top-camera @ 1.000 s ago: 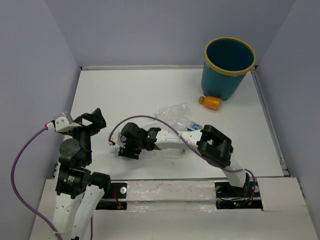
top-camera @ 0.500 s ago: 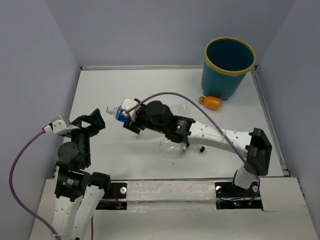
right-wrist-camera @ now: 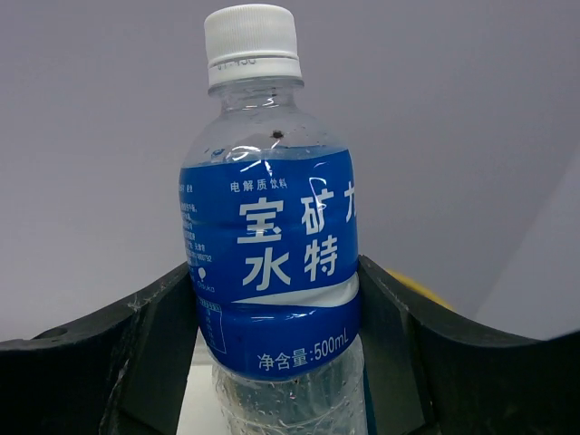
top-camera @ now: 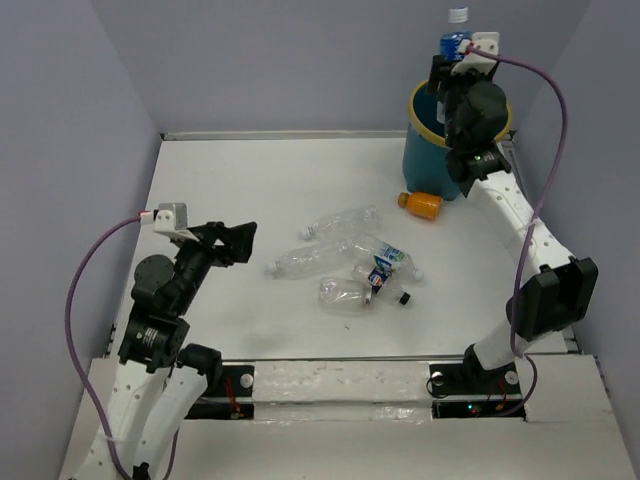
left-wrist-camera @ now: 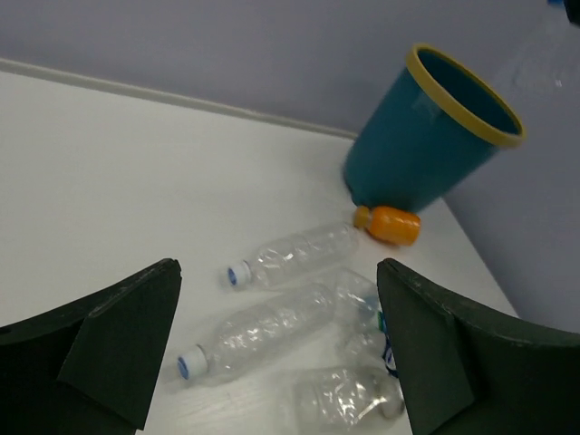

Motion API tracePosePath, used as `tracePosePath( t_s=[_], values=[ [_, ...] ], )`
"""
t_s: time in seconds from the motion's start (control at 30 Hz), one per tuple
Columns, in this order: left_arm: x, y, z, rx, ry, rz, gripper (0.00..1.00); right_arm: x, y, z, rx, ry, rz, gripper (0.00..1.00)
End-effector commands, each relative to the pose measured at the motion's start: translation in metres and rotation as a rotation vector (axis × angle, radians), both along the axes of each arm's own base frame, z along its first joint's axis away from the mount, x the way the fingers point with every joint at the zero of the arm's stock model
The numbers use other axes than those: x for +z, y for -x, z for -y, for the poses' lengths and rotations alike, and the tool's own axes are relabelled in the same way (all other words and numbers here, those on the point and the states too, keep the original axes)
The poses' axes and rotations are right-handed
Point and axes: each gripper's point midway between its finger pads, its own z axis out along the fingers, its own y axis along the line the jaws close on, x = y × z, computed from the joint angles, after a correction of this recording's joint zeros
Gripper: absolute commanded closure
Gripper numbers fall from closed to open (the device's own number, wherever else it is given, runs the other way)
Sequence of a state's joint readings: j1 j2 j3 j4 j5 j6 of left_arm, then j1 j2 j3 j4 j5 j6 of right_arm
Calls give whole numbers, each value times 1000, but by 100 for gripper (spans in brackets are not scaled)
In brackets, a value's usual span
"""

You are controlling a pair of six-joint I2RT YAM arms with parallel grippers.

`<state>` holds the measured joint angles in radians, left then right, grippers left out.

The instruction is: Put the plastic bottles in the bin

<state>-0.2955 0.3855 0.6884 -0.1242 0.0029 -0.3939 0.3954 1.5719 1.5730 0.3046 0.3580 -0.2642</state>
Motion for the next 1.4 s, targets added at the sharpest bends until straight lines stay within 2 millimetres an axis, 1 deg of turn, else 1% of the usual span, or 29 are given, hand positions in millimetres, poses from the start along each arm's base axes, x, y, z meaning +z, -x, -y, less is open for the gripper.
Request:
tracePosePath(
  t_s=[0.0, 0.07, 0.1, 0.2, 0.27, 0.3, 0.33, 0.37, 0.4, 0.47, 0.5, 0.53, 0.57, 0.63, 0.67, 0.7, 0.73, 0.77, 0.83, 0.87, 0.9, 0.93, 1.0, 1.03, 1.07, 1.1, 1.13, 1.27, 1.37],
  values=[
    [-18, 15, 75, -429, 71, -107, 1, 48, -19, 70, -102, -195, 166, 66],
    [-34, 19, 89, -516, 86, -159, 1, 39, -37, 93, -139, -221, 156, 66],
    [-40, 20, 91, -524, 96, -183, 1, 35, -43, 99, -151, -222, 150, 66],
    [-63, 14, 93, -503, 85, -241, 1, 18, -67, 120, -200, -211, 112, 66],
    [-80, 6, 92, -463, 76, -285, 1, 5, -73, 127, -217, -223, 82, 63],
    [-84, 4, 93, -454, 70, -297, 1, 1, -74, 127, -217, -229, 74, 56],
    [-91, 2, 98, -460, 55, -324, 1, -4, -72, 132, -223, -239, 65, 26],
    [-92, -2, 98, -442, 43, -329, 1, -5, -70, 133, -224, -242, 63, 11],
    [-92, -3, 102, -446, 33, -332, 1, -3, -67, 133, -224, -242, 63, 1],
    [-87, -4, 116, -468, 1, -333, 1, 4, -59, 130, -204, -246, 52, 0],
    [-91, -6, 121, -470, -23, -352, 1, 9, -54, 128, -189, -246, 52, 0],
    [-81, -6, 125, -473, -37, -323, 1, 13, -48, 124, -160, -269, 51, 0],
    [-80, -8, 131, -461, -91, -329, 1, 20, -35, 114, -93, -290, 46, 0],
    [-81, -12, 136, -441, -168, -354, 1, 21, -17, 99, 3, -325, 25, 6],
    [-85, -14, 137, -422, -242, -349, 1, 12, 3, 75, 142, -357, -21, 9],
    [-89, -15, 139, -416, -265, -376, 1, 4, 14, 62, 216, -374, -54, 10],
    [-110, -19, 133, -386, -373, -439, 1, -8, 25, 45, 294, -395, -93, 12],
    [-104, -22, 136, -384, -419, -427, 1, -34, 48, 13, 409, -415, -163, 12],
    [-118, -28, 135, -395, -542, -465, 1, -63, 69, -15, 486, -423, -223, 12],
    [-136, -32, 133, -418, -659, -516, 1, -72, 79, -26, 526, -439, -236, 12],
    [-144, -34, 133, -436, -715, -533, 1, -101, 95, -42, 564, -447, -294, 12],
    [-159, -40, 133, -434, -766, -568, 1, -110, 104, -49, 592, -450, -313, 11],
    [-170, -39, 144, -498, -793, -585, 1, -127, 121, -59, 640, -467, -352, 11],
    [-178, -43, 147, -500, -812, -605, 1, -139, 135, -64, 674, -460, -378, 11],
    [-184, -45, 147, -502, -831, -611, 1, -142, 141, -63, 680, -462, -385, 11],
    [-187, -47, 146, -507, -856, -609, 1, -135, 152, -59, 686, -465, -364, 11],
    [-192, -49, 147, -508, -871, -618, 1, -147, 159, -58, 688, -473, -388, 11],
    [-197, -52, 150, -526, -891, -604, 1, -149, 187, -62, 769, -472, -388, 11],
    [-204, -55, 152, -529, -910, -620, 1, -156, 197, -60, 775, -475, -404, 11]
  ],
)
